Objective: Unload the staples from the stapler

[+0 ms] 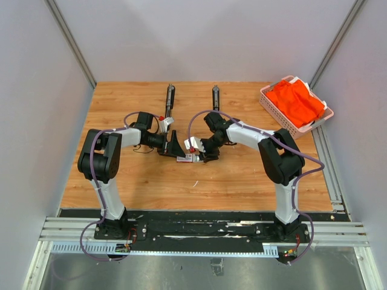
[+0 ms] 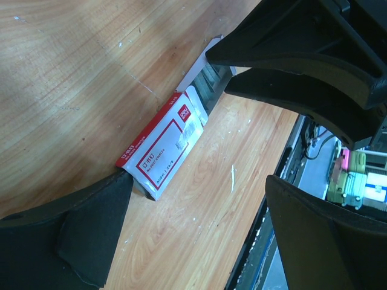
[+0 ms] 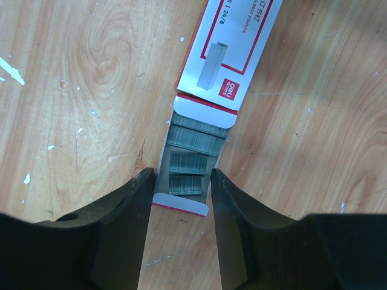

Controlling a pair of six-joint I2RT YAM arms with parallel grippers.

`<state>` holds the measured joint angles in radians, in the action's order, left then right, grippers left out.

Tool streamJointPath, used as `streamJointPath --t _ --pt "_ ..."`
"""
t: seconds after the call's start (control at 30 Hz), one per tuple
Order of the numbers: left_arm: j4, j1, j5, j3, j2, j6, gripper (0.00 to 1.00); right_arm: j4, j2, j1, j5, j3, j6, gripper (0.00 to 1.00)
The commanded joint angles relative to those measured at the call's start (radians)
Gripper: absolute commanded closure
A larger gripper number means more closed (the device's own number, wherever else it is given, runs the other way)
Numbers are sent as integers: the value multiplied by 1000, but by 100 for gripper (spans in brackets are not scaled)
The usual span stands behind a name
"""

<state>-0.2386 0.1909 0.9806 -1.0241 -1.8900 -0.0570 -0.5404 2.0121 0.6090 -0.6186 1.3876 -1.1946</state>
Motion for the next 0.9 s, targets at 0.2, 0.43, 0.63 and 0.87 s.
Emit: streamJointPath --t 0.2,0.43,0.63,0.87 --pt "0 -13 -61 13 -21 -7 2 -92 34 1 36 28 24 55" --pt "8 -13 -72 24 -9 -14 2 -82 37 7 33 19 35 55" --pt "16 -13 -74 25 -12 -18 2 -74 30 11 20 8 40 55" --pt "16 -12 -72 28 -11 -17 2 -49 37 19 4 19 73 55"
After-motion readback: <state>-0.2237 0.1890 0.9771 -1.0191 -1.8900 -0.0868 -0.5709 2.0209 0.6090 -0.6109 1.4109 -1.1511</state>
